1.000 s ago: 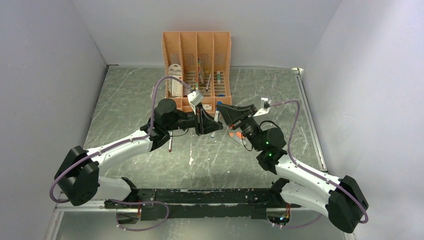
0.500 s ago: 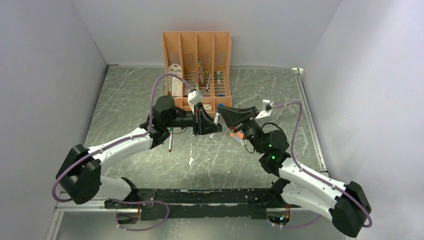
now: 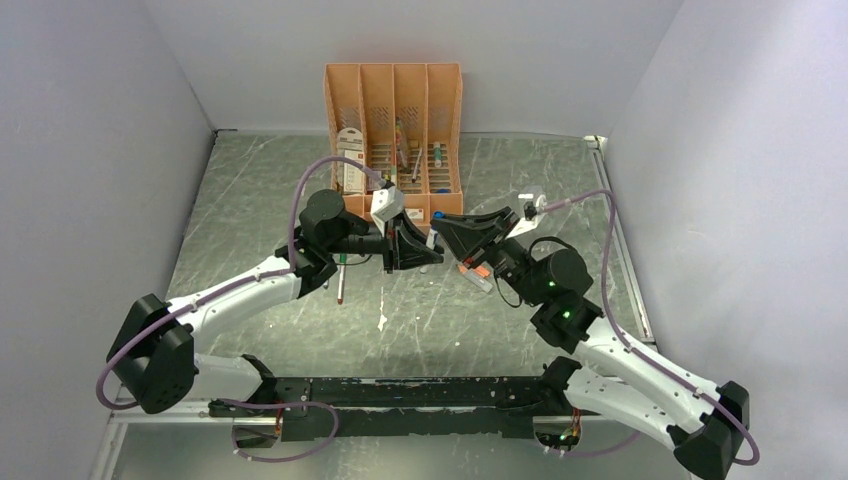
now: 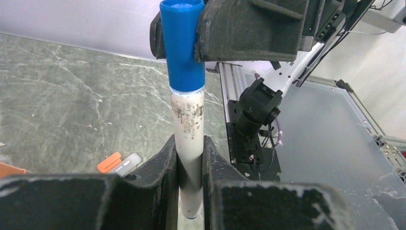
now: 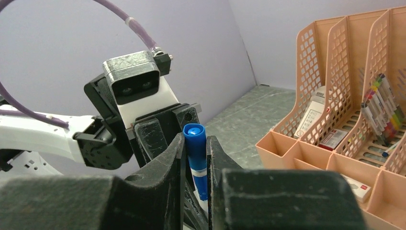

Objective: Insert the pens into the pen caps

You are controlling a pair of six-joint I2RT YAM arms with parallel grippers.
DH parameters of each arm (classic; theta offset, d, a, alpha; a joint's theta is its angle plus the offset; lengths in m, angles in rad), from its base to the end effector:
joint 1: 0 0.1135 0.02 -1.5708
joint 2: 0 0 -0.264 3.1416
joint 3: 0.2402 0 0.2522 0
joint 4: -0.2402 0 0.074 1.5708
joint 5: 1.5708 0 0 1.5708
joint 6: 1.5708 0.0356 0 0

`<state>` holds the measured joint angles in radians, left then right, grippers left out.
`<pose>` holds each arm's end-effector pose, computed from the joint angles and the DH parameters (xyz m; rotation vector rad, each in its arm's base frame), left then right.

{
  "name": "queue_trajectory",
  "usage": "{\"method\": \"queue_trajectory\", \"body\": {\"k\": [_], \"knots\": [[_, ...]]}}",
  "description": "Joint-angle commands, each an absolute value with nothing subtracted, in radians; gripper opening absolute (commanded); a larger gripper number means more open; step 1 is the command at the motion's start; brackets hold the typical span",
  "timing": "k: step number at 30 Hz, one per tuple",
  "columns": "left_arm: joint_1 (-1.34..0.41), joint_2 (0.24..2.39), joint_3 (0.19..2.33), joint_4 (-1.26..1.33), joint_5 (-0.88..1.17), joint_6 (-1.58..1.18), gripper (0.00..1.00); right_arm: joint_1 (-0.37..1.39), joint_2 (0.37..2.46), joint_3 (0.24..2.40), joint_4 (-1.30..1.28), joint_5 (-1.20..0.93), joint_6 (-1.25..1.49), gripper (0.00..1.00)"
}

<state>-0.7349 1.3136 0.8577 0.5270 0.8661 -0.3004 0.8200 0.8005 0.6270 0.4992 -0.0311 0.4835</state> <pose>0.2014 -0.2186 0.3217 1.0781 1.3386 -1.4365 0.1299 0.1409 0.3548 -0.2511 1.3061 1.1402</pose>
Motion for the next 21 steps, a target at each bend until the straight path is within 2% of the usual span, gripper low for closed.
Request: {"method": "queue_trajectory", "body": {"k": [1,14,21], "knots": [[-0.75,1.283,0.89,0.552,0.833,-0.195,0.07,0.848,0.791,0.64,0.316,-0.096,0.462,0.07],[-0.754,1.288,0.877,0.549,0.839,-0.196,0.07,0.849,0.752,0.661,0.259,-0.083,0.445,0.21],[-0.764,1.294,0.888,0.52,0.829,-0.184,0.07,0.849,0.748,0.649,0.279,-0.092,0.455,0.38]]}}
